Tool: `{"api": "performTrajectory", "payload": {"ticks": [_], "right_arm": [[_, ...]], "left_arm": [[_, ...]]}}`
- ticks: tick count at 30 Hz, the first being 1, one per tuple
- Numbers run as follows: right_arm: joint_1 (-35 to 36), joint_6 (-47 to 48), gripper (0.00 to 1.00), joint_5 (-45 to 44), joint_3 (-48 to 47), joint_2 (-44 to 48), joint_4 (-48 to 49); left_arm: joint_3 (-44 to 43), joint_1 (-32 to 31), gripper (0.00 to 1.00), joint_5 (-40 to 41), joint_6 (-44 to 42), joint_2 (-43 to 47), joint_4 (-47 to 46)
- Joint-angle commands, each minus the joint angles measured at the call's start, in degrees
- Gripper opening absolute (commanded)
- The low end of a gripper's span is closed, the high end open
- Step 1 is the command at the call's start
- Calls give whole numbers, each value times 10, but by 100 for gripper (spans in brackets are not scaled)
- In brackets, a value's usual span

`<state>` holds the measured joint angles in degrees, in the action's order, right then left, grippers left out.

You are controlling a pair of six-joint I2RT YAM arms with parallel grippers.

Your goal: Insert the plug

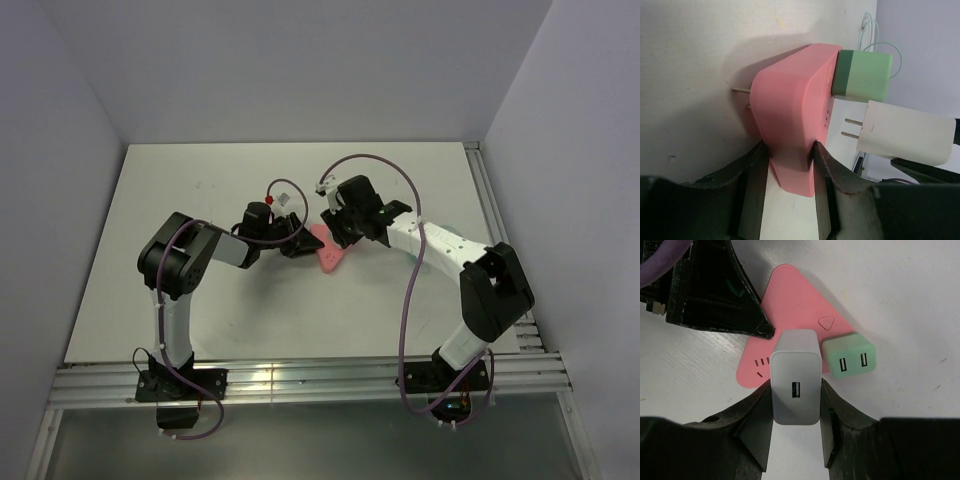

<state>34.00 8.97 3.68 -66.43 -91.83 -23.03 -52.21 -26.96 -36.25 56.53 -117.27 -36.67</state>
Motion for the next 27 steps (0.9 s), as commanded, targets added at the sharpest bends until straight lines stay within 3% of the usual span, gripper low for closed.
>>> {"api": "performTrajectory", "payload": {"ticks": [1, 27], "right_arm": [[5, 9, 0, -5, -9, 7, 40], [5, 34, 0, 13, 3, -27, 44]], "left_arm": [[8, 2, 0, 11, -40, -18, 65], [6, 8, 0, -9, -42, -30, 61]]}}
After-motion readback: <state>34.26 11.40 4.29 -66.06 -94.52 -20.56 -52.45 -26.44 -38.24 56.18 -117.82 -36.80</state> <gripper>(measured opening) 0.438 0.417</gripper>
